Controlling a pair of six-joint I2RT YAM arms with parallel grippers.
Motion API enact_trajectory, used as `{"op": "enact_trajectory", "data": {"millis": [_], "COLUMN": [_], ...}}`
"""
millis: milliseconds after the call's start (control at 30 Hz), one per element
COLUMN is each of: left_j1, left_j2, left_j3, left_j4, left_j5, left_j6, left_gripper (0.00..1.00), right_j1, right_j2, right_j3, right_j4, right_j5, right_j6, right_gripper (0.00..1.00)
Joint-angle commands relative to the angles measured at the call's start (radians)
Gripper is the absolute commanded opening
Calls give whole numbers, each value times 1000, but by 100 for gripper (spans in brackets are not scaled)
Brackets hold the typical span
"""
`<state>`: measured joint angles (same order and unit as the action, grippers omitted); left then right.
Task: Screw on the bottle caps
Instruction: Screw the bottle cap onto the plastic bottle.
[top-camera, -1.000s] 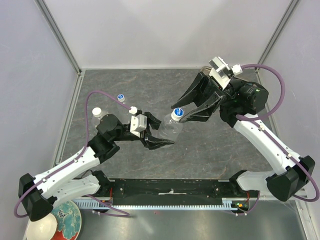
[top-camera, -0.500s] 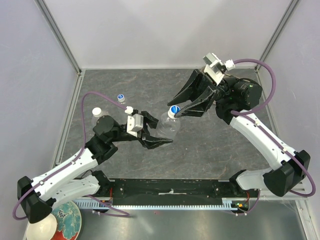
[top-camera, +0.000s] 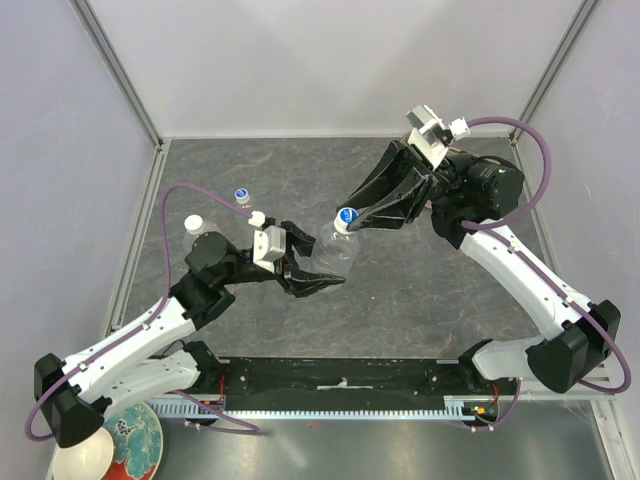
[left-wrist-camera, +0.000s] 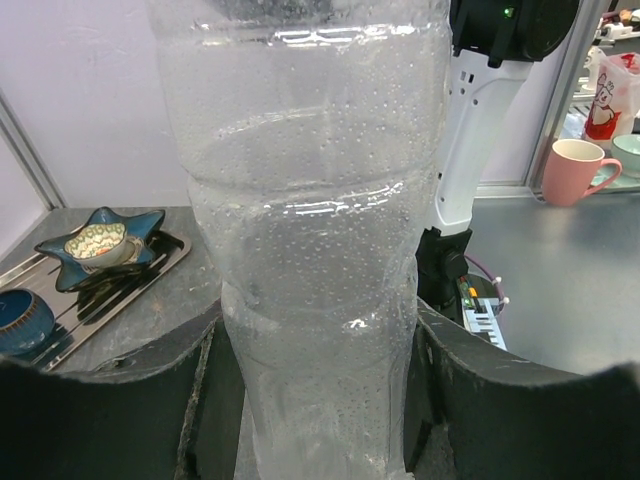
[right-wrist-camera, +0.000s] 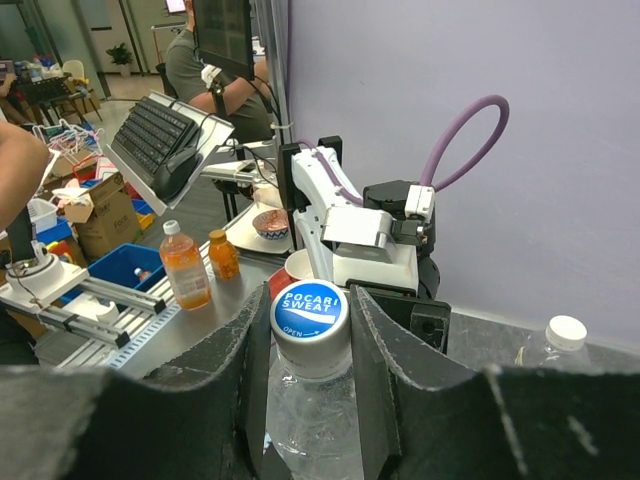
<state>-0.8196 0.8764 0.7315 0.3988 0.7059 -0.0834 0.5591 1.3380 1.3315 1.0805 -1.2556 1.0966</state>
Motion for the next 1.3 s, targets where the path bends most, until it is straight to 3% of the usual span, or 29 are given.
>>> {"op": "enact_trajectory", "data": {"millis": [0, 100, 133, 167, 233, 600, 733, 1033, 1267], "left_j1": [11, 13, 11, 11, 11, 13, 11, 11, 11], "left_j2": [-10, -5, -2, -1, 3, 12, 12, 4, -5], "left_j3": [5, 5, 5, 5, 2, -33, -47, -70, -86], "left_j4": [58, 55, 57, 52, 52, 69, 78, 87, 87], "left_j5": [-58, -121, -137, -175, -221, -365, -417, -460, -508], "left_j6": [-21, 7, 19, 40, 51, 165, 191, 215, 241], "left_gripper": [2, 2, 2, 2, 2, 2, 2, 2, 2], "right_j1": [-4, -4, -1, 5, 9, 67, 140, 431, 593], "right_j2": [-8, -33, -42, -54, -59, -123, -132, -44, 88], "right_j3": [-15, -28, -23, -20, -6, -55, -64, -130, 56], "right_j4": [-86, -402, -620, -728, -937, -1191, -1245, -1231, -1436], "right_j5": [13, 65, 93, 154, 226, 648, 922, 1476, 2022], "right_j6": [-73, -324, -407, -569, -664, -825, -816, -682, -636], "right_gripper": [17, 10, 8, 5, 0, 0, 0, 0, 0]}}
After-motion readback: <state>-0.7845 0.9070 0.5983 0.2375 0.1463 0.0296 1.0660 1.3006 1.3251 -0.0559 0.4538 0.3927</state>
